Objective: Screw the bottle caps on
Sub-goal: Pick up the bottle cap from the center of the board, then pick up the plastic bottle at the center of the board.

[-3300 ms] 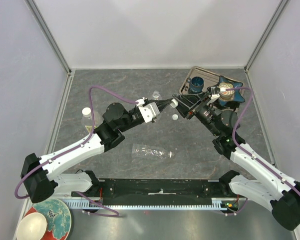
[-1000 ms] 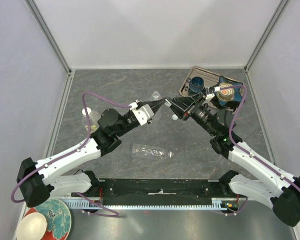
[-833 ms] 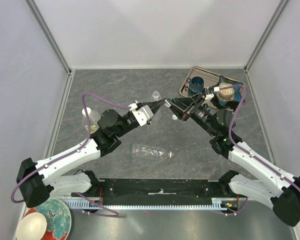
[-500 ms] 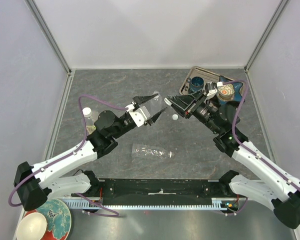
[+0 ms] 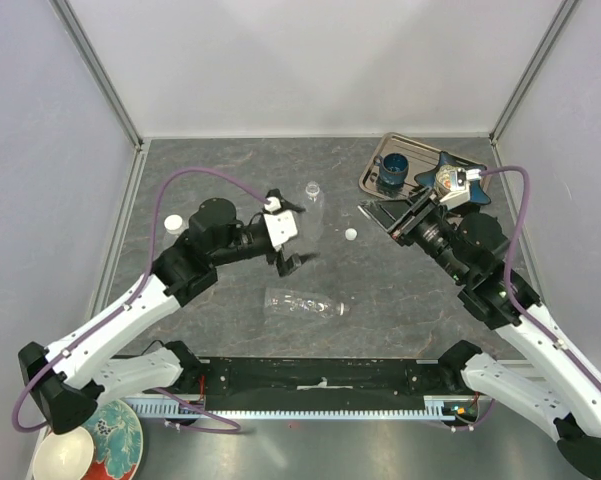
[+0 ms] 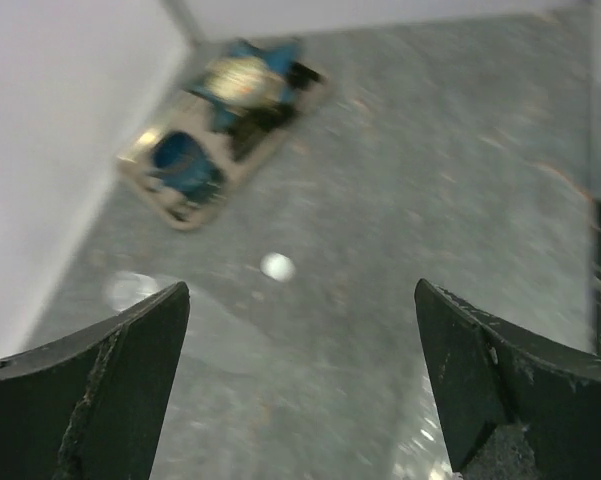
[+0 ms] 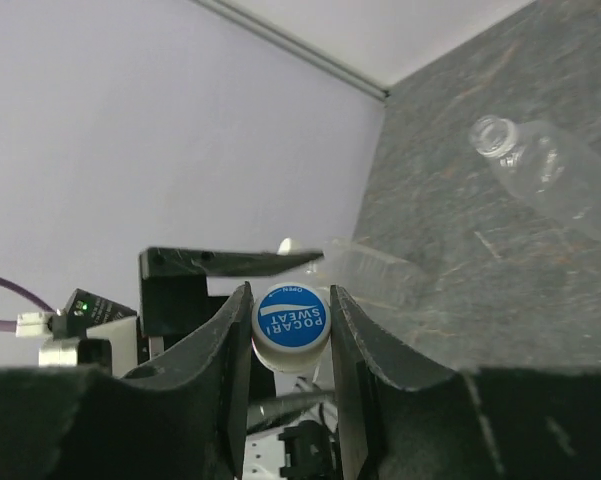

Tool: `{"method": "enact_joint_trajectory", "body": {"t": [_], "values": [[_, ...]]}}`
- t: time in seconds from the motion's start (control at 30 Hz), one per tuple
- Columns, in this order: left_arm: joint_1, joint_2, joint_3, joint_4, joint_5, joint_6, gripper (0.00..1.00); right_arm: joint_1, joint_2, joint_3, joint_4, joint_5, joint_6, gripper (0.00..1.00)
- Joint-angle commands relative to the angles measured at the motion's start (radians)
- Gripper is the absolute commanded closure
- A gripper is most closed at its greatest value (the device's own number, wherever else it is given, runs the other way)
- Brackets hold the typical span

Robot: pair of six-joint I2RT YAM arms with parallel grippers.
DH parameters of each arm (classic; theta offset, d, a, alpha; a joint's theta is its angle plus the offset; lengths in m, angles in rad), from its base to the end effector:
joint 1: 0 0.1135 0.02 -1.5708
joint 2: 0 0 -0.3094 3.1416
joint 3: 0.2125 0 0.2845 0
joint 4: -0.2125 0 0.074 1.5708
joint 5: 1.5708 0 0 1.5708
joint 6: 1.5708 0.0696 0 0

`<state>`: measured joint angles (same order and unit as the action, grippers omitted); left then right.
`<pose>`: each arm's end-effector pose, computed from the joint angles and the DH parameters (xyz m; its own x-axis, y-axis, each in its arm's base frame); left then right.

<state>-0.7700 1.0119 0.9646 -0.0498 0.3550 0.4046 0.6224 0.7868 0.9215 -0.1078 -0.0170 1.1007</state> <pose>0.1807 -0.2089 0.4091 0.2907 0.2322 -0.9282 0.8557 0.3708 0.3608 0.1720 0.1249 0.4333 -0.5221 0.7225 -0.4532 -0.2898 0.3495 0.8910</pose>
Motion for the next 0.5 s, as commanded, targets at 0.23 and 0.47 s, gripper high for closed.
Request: {"method": "enact_joint_trajectory", "body": {"t": [0.23, 0.47], "values": [[0.001, 0.126, -0.142, -0.617, 0.299, 0.266, 0.01, -0.001, -0.083, 0.05, -0.151, 0.088, -0.094, 0.77], [0.001, 0.183, -0.185, -0.549, 0.197, 0.322, 0.01, -0.001, -0.127, 0.05, -0.151, 0.089, -0.093, 0.76]]}}
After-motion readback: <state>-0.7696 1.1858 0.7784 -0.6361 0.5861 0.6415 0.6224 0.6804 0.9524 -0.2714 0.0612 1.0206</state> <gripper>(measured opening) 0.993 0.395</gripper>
